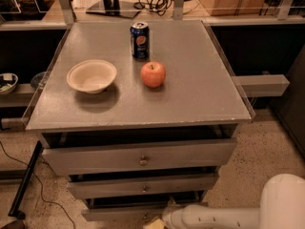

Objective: Open bottom drawer

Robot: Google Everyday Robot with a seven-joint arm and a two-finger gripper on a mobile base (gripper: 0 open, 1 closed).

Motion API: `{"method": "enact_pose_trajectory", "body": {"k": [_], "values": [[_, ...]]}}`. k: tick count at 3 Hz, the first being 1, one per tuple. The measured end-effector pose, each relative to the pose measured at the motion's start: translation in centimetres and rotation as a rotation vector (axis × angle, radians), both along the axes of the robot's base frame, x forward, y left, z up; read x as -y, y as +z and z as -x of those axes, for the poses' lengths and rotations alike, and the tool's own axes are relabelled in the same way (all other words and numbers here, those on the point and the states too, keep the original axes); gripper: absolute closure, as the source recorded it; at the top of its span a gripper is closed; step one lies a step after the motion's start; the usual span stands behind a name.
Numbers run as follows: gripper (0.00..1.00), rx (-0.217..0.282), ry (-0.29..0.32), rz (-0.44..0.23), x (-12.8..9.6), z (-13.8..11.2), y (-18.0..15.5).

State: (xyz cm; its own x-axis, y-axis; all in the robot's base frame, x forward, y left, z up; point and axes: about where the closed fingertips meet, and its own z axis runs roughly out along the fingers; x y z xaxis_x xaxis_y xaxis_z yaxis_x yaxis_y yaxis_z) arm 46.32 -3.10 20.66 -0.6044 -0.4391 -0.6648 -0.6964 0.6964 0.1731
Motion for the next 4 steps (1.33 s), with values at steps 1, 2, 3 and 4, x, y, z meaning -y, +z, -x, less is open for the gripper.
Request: {"method": "enact_pose_trajectory", "body": {"k": [1,2,3,4], "values": [[0.00,0.000,0.000,0.001,-0.01,0.04,-0.03],[0.18,0.000,0.000,0.001,-0.01,0.04,-0.03],[0.42,0.000,0.000,0.001,-0.01,0.04,-0.04],[0.65,0.000,0.000,0.001,-0.01,0.04,-0.04]]}}
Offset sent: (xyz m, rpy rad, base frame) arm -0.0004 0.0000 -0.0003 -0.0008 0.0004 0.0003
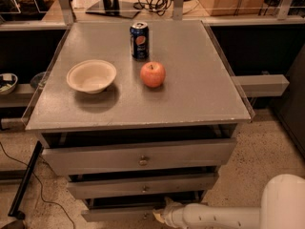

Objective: Open bottom drawer

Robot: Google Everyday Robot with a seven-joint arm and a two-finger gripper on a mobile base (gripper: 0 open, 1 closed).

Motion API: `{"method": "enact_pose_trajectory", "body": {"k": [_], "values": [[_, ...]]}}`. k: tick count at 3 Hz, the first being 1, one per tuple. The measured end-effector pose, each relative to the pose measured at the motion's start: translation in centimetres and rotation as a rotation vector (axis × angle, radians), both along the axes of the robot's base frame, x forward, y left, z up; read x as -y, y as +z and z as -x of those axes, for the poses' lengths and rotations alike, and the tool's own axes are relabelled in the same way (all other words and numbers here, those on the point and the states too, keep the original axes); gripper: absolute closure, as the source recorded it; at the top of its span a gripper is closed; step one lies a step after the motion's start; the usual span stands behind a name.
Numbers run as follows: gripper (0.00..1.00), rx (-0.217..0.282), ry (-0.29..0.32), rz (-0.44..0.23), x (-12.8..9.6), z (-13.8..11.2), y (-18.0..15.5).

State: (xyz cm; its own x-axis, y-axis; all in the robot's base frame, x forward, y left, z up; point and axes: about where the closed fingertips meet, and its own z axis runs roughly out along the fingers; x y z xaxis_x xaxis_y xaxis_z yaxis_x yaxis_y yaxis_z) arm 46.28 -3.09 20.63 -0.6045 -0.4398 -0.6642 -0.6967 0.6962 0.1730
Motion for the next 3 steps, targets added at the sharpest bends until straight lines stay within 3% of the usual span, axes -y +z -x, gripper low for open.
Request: {"method": "enact_pose_trajectory", "body": {"k": [1,2,3], "values": [[0.88,0.000,0.000,0.000,0.00,0.00,0.00],[1.00,0.000,0.000,0.000,0.00,0.00,0.03],[1.00,0.000,0.000,0.000,0.00,0.00,0.44]]}}
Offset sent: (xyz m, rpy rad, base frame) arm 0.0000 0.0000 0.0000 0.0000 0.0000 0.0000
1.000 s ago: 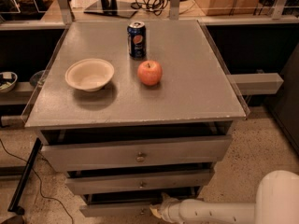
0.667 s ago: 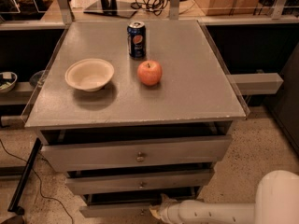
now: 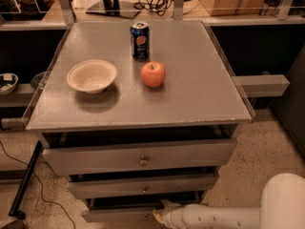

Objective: Open bottom drawer

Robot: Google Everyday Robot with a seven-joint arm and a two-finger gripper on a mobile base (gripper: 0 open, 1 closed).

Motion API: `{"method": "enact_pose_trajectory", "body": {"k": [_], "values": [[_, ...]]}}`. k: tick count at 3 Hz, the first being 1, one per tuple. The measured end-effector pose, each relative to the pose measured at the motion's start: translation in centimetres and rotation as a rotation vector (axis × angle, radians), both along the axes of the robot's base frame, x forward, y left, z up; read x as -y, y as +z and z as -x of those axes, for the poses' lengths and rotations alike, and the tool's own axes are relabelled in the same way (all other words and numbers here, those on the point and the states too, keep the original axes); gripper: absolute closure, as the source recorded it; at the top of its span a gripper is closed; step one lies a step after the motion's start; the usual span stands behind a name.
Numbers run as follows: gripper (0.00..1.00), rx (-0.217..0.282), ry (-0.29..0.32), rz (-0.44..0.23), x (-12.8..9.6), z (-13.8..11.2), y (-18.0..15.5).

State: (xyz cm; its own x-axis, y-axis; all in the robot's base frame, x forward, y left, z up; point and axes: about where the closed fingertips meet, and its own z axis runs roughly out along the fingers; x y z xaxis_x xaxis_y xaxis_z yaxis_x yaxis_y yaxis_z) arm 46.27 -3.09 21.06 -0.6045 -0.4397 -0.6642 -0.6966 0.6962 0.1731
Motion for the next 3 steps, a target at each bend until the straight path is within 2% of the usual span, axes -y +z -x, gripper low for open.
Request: {"method": "enact_pose_trajectory", "body": {"k": [3], "values": [[1.00,-0.008,0.005,-0.022,0.16,-0.45,0.56]]}}
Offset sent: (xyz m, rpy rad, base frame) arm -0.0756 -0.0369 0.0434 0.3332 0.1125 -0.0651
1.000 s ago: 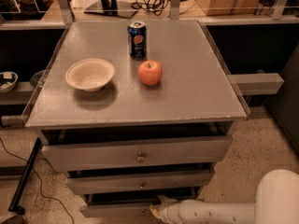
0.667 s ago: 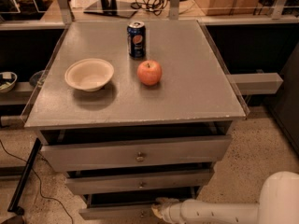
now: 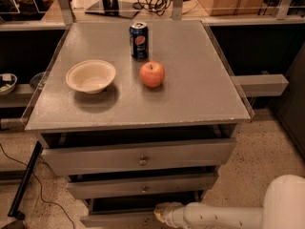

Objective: Open bottom drawer

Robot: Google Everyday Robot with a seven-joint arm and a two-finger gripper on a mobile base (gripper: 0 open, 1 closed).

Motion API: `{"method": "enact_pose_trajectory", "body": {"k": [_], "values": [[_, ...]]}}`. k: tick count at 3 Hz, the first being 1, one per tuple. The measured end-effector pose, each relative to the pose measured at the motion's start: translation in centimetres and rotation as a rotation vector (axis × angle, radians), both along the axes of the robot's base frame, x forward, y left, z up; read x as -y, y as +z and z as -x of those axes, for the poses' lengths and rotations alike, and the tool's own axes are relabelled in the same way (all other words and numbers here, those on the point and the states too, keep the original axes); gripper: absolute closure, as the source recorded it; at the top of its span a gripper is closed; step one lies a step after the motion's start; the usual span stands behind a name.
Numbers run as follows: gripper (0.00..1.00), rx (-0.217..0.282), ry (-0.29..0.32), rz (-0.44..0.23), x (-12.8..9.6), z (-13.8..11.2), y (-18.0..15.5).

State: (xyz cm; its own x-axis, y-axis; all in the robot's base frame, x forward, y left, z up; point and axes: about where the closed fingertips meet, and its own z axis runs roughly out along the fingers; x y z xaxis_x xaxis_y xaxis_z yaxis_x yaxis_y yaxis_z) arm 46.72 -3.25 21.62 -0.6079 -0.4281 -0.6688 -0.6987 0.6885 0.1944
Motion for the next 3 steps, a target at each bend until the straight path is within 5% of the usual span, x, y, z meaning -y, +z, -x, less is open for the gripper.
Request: {"method": "enact_pose_trajectory", "body": {"k": [2,3], "values": [[1.00,-0.011,-0.010,-0.054,0.7,1.5,0.7],[1.00,-0.009,0.020,-0.205,0.1,5.2,3.5]]}}
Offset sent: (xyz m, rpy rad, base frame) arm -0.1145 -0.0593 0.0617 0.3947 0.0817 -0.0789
